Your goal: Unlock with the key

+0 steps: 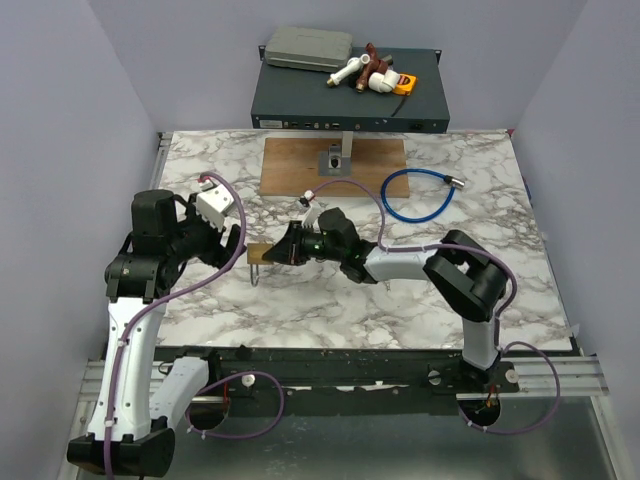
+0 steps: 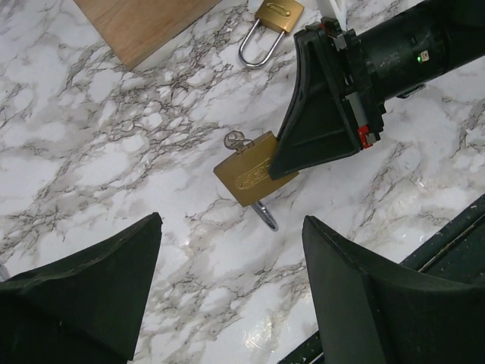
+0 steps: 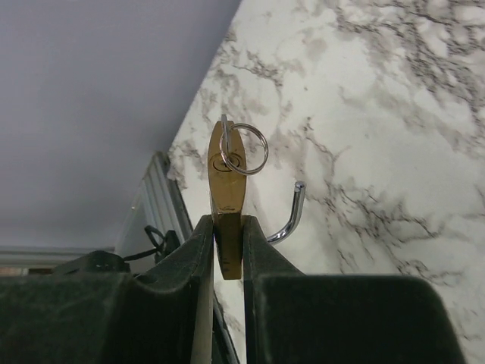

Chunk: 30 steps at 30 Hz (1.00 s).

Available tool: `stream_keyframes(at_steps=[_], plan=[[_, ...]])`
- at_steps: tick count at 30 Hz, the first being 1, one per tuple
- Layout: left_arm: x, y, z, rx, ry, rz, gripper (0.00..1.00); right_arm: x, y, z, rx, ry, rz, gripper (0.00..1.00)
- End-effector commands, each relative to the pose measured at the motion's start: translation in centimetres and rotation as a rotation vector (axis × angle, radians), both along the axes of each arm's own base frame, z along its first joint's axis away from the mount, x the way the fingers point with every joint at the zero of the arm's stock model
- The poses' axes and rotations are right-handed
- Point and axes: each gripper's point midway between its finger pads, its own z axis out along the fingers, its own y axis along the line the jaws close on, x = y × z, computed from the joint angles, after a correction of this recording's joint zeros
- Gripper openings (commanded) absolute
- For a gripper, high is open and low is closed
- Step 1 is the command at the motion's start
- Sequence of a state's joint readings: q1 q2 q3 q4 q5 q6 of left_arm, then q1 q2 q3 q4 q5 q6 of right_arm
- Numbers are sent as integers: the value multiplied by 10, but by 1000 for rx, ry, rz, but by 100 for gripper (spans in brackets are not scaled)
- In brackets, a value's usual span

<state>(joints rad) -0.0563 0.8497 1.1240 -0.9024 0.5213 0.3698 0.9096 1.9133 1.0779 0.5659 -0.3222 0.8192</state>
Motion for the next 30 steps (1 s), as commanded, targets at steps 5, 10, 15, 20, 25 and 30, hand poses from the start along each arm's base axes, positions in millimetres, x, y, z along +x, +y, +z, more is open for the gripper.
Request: stream_keyframes(at_steps=[5,10,15,20,25,30], plan=[[4,-7,16,-93,17,8,74,-7,27,79,422,-115,114,1],[3,-10,13,-115,27,-6,74,-5,19,36,380,-78,66,1],[4,-12,14,-124,23,-16,74,-2,8,8,325,-73,5,1],[4,-13,17,-129,15,-19,74,0,1,-2,289,-73,-32,1],[4,-14,14,-133,22,-22,74,0,-13,-10,248,-77,-81,1],[5,-15,11,-138,27,-27,74,-8,-26,-15,225,-67,-88,1]])
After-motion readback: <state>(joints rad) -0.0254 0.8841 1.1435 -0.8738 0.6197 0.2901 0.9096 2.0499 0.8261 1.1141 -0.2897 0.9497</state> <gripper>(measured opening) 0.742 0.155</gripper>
